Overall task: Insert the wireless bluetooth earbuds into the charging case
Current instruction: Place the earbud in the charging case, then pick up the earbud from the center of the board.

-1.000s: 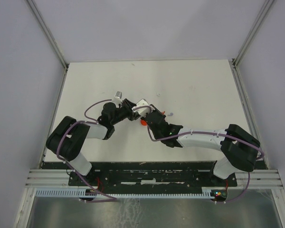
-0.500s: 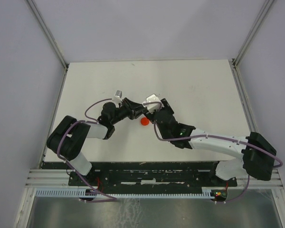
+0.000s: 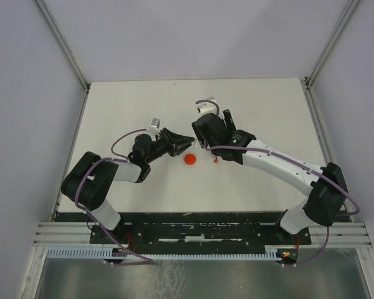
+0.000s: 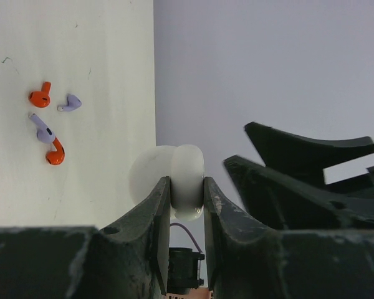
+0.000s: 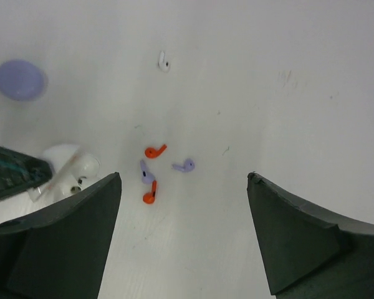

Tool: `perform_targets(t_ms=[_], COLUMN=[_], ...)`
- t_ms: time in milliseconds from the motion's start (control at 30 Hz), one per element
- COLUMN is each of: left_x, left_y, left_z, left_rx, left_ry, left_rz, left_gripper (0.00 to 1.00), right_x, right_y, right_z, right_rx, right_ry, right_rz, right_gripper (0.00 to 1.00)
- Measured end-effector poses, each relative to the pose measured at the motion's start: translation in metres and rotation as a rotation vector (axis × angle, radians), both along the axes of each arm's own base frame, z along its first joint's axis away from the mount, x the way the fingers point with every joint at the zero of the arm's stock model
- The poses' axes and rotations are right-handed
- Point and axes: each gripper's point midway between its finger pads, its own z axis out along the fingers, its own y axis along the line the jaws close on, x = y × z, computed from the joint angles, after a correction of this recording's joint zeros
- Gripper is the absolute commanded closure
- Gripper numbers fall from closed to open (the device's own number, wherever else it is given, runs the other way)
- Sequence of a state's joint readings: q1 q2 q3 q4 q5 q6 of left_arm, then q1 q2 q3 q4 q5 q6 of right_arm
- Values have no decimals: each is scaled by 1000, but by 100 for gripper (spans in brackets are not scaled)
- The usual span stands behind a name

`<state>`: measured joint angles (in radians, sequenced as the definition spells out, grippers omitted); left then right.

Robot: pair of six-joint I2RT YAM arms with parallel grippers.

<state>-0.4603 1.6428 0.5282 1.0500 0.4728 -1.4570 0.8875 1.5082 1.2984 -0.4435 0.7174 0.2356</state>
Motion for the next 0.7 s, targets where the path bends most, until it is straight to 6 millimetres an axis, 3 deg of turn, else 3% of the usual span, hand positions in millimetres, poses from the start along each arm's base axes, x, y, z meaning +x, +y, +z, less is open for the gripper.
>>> perform_targets(t_ms=[100, 200, 700], left_x=[0, -1, -3], left_y=[0, 1, 5], left_z=[1, 0, 7], left_rx=[-1, 0, -7], left_ry=[-1, -1, -15], left_rz=[0, 1, 7], left_gripper=[97, 97, 97], right_x=[-9, -18, -29], right_y=[-5, -8, 7], right_z=[-27, -40, -61], right_rx=[-43, -51, -6], right_ry=[103, 175, 294], right_rz=[9, 24, 103], right_gripper=[8, 8, 7])
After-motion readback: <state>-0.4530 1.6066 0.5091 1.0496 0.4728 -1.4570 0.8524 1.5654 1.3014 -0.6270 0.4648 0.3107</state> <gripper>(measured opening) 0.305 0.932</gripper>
